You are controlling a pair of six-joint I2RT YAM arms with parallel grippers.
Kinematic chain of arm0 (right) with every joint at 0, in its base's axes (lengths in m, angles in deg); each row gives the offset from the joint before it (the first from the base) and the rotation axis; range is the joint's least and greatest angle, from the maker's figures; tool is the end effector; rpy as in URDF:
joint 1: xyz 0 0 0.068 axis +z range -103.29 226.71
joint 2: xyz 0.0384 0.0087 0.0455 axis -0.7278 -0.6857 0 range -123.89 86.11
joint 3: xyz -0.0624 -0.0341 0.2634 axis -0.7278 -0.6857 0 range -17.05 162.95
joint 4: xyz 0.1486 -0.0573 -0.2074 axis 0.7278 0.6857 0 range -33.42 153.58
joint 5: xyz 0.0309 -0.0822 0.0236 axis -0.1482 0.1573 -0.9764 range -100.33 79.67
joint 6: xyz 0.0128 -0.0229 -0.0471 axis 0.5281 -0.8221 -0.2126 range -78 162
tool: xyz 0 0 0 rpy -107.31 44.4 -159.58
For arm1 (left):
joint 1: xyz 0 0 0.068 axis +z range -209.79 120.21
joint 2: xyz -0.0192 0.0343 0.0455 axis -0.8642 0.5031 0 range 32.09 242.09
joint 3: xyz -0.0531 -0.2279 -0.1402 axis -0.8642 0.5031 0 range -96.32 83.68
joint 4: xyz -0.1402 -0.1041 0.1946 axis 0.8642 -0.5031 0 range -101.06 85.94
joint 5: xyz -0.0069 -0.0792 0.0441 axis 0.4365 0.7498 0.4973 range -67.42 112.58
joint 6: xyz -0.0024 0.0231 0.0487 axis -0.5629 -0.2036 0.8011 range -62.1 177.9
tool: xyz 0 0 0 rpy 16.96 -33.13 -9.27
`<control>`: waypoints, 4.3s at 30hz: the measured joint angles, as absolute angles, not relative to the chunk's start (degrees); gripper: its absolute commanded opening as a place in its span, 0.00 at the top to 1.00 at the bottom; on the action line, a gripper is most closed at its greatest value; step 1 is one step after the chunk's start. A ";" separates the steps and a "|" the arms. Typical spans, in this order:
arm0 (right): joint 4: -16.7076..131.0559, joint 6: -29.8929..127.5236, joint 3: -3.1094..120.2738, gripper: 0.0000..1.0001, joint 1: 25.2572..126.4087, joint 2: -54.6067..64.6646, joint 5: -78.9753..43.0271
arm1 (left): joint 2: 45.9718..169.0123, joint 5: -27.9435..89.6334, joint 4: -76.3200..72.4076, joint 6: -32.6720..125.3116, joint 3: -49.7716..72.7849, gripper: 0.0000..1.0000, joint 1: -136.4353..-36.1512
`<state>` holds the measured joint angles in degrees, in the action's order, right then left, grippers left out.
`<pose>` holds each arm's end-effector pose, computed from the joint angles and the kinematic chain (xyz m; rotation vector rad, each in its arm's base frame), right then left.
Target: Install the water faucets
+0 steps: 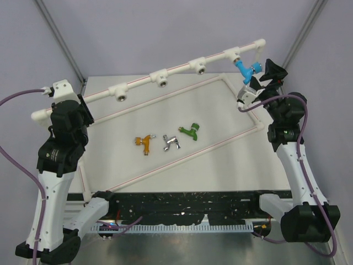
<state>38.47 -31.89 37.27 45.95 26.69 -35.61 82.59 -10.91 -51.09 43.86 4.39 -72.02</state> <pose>0.2387 0.0122 0.4027 -1.1169 0.8627 -0.7932 0.1376 -0.0097 0.4552 -0.4199 1.7927 0.2315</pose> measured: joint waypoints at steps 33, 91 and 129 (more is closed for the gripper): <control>37.12 -26.49 33.36 0.08 46.04 27.35 -37.99 | 81.97 -10.89 -49.25 44.36 5.99 0.96 -72.02; 28.55 83.69 39.61 0.32 49.43 21.47 -30.32 | 79.85 -9.95 -48.48 43.55 7.21 0.66 -71.94; 23.02 -1.22 32.57 0.31 45.34 20.86 -37.29 | 83.70 15.80 -61.14 57.71 -16.11 0.00 -72.42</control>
<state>23.02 -1.22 32.57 45.34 20.86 -37.29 83.70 15.80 -61.14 57.71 -16.11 -72.42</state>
